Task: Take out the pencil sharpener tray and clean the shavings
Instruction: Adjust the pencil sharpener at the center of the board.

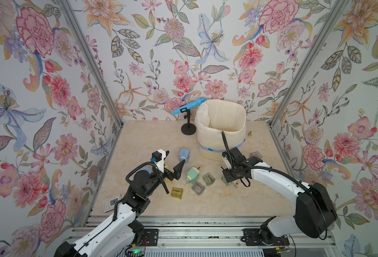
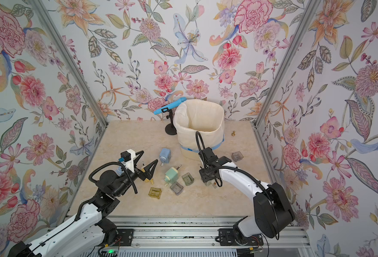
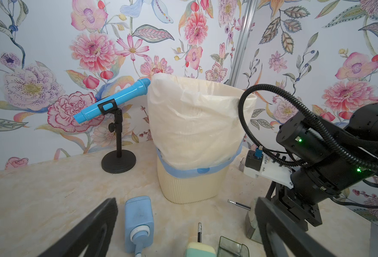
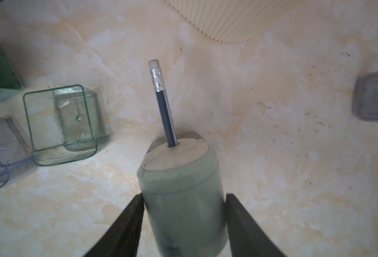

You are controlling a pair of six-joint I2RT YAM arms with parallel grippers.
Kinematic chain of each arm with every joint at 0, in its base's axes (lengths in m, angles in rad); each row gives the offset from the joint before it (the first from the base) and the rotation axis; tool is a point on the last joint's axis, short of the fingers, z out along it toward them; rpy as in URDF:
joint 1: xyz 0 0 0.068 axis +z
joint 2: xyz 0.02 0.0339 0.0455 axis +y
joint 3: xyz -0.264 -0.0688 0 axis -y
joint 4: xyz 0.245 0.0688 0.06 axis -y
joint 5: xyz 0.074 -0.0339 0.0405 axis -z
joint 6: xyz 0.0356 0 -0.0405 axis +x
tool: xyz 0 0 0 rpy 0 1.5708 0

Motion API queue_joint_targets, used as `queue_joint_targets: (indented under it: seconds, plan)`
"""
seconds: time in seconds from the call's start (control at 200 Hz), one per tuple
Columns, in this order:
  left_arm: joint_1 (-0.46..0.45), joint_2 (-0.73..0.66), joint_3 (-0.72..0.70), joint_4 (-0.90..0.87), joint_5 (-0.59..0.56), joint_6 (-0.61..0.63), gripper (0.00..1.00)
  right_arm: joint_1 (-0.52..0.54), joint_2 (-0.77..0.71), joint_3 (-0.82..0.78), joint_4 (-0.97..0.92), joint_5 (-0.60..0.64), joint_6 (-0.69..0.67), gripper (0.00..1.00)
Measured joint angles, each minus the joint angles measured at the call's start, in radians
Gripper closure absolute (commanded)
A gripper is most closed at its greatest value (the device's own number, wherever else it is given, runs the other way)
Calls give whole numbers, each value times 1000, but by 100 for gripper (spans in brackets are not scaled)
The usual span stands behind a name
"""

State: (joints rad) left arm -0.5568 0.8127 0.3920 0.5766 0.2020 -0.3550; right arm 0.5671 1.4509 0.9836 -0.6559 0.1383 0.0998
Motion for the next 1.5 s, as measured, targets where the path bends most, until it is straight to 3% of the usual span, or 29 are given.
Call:
queue_joint_targets:
  seconds: [0.315,0.515,0.63,0.786,0.956,1.146,1.381,1.501]
  plan:
    - [0,1,0,-7,0,0,0,-5,-32,11,-21,-46,139,51]
    - [0,0,0,-7,-1,0,0,-6,-34,11,-47,-52,221,26]
    - [0,-5,-2,-6,-1,0,0,-13,-32,14,-60,-52,222,23]
    - [0,-20,-19,-6,-4,-1,0,-22,6,33,-64,-48,222,34]
    - [0,-40,-31,-6,-8,0,0,-21,56,36,-58,-48,235,37]
    - [0,-57,-32,-6,-27,0,0,2,47,32,-54,-28,278,59]
    - [0,-56,-33,-6,-27,0,0,44,-75,-50,-40,-18,474,68]
    - [0,-56,-39,-6,-31,0,0,53,-198,-137,-14,16,646,65]
